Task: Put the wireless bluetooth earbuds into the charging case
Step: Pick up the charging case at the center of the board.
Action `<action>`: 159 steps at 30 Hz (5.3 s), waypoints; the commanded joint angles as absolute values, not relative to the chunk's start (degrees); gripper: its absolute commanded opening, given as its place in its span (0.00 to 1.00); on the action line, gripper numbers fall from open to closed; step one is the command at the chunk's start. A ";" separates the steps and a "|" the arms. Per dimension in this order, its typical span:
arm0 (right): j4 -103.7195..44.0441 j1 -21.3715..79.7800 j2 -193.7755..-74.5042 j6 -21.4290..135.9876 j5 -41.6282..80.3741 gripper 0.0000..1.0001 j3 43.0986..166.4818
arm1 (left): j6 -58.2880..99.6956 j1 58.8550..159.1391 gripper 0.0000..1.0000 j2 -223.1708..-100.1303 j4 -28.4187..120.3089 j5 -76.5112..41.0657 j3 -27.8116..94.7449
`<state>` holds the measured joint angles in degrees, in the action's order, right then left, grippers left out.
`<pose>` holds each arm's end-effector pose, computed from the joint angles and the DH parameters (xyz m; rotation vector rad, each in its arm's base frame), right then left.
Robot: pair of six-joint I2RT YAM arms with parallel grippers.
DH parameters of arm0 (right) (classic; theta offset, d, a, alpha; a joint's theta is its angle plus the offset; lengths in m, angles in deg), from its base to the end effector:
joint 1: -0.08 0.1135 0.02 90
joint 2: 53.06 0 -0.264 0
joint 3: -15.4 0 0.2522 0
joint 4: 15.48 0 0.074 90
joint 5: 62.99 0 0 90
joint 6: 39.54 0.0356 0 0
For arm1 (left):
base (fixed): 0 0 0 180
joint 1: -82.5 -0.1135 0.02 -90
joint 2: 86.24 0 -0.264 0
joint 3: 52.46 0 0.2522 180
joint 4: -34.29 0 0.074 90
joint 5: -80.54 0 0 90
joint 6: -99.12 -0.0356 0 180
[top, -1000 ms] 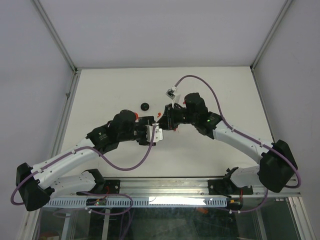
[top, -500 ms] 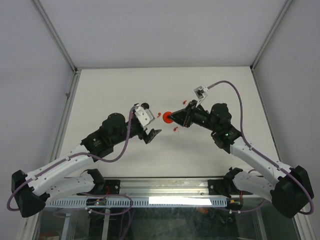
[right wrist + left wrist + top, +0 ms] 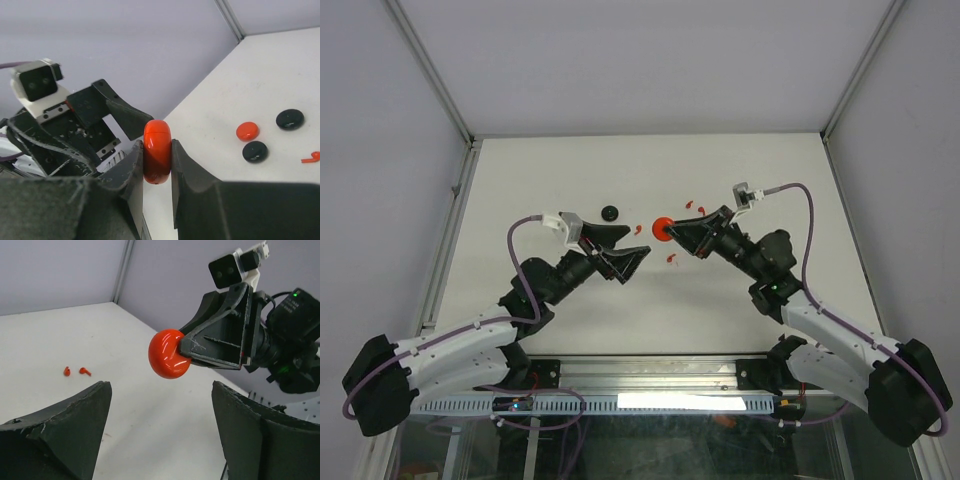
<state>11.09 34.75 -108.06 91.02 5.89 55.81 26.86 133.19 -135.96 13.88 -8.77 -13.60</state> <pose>0.1716 0.1343 0.2885 -0.2631 1.4898 1.3285 0.1303 -0.1584 0.2856 0.4087 1.4191 -0.9744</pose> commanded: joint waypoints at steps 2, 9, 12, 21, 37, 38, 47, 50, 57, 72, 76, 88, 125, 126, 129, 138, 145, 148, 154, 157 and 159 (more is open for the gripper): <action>24.84 34.71 -106.96 95.55 7.49 0.00 54.24 | 40.22 133.83 0.80 -140.98 -11.44 -5.64 -17.25; 31.21 35.67 -108.99 98.81 6.47 0.00 52.96 | 47.10 133.84 0.70 -148.50 -21.81 -8.21 -16.92; 32.80 36.61 -109.79 99.02 6.51 0.00 52.68 | 49.19 133.81 0.60 -151.32 -25.17 -9.36 -16.67; 34.36 38.05 -110.76 98.86 6.04 0.00 52.57 | 51.84 133.82 0.38 -155.93 -29.92 -12.62 -15.27; 32.36 38.25 -112.21 94.80 2.60 0.21 53.31 | 52.94 133.70 0.00 -156.55 -33.40 -12.62 -16.86; 31.98 38.24 -112.17 94.47 2.80 0.26 53.32 | 53.04 133.61 0.00 -156.56 -33.65 -12.43 -17.16; 22.58 35.32 -109.91 89.98 -1.55 0.38 56.15 | 53.86 131.22 0.00 -154.70 -30.92 -14.74 -19.33; 21.02 34.77 -109.49 89.11 -3.00 0.38 56.87 | 53.86 130.33 0.00 -153.77 -29.43 -16.66 -19.62; 21.22 34.28 -110.97 89.97 -6.09 0.38 58.15 | 52.19 129.83 0.00 -152.12 -24.90 -20.52 -18.57; 20.94 33.76 -110.76 90.53 -8.25 0.38 58.81 | 51.22 129.78 0.00 -153.22 -21.17 -24.49 -16.46; 20.43 33.41 -110.48 90.46 -8.86 0.32 59.02 | 49.61 129.85 0.00 -152.68 -17.88 -25.56 -15.48; 28.16 33.45 -112.24 94.54 -8.73 0.00 56.93 | 49.25 129.78 0.29 -151.76 -16.53 -25.52 -15.50; 21.08 38.93 -109.98 85.21 -5.63 0.39 57.36 | 38.28 129.82 0.00 -150.02 -16.53 -27.26 -17.58; 18.05 38.65 -109.03 84.07 -5.93 0.41 58.18 | 35.46 129.80 0.00 -149.06 -13.79 -28.12 -17.41; 11.16 38.02 -106.97 82.64 -6.48 0.45 60.50 | 28.43 129.81 0.00 -146.50 -5.67 -30.26 -16.48; -5.51 37.97 -106.73 65.32 -16.94 0.70 67.70 | 12.41 129.79 0.00 -143.38 14.48 -37.64 -12.11; -16.28 38.06 -108.31 55.64 -19.75 0.75 70.00 | 7.59 129.79 0.00 -142.40 14.58 -42.30 -12.58; -17.61 38.06 -109.20 53.85 -21.41 0.75 70.23 | 6.90 129.79 0.00 -142.57 13.95 -44.11 -12.87; -19.69 38.88 -111.17 51.30 -22.93 0.75 70.98 | 7.19 129.78 0.00 -142.41 12.46 -44.36 -13.39; -19.76 39.08 -111.25 50.80 -21.19 0.75 70.64 | 7.83 129.79 0.00 -142.49 11.63 -45.35 -13.39; -19.67 39.03 -111.09 50.65 -19.59 0.74 70.30 | 8.19 129.80 0.00 -142.66 11.40 -46.18 -13.37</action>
<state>-20.42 38.73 -111.52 52.86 -20.95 68.16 9.18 129.74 -143.70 15.41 -43.15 -14.50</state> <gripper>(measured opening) 0.745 0.254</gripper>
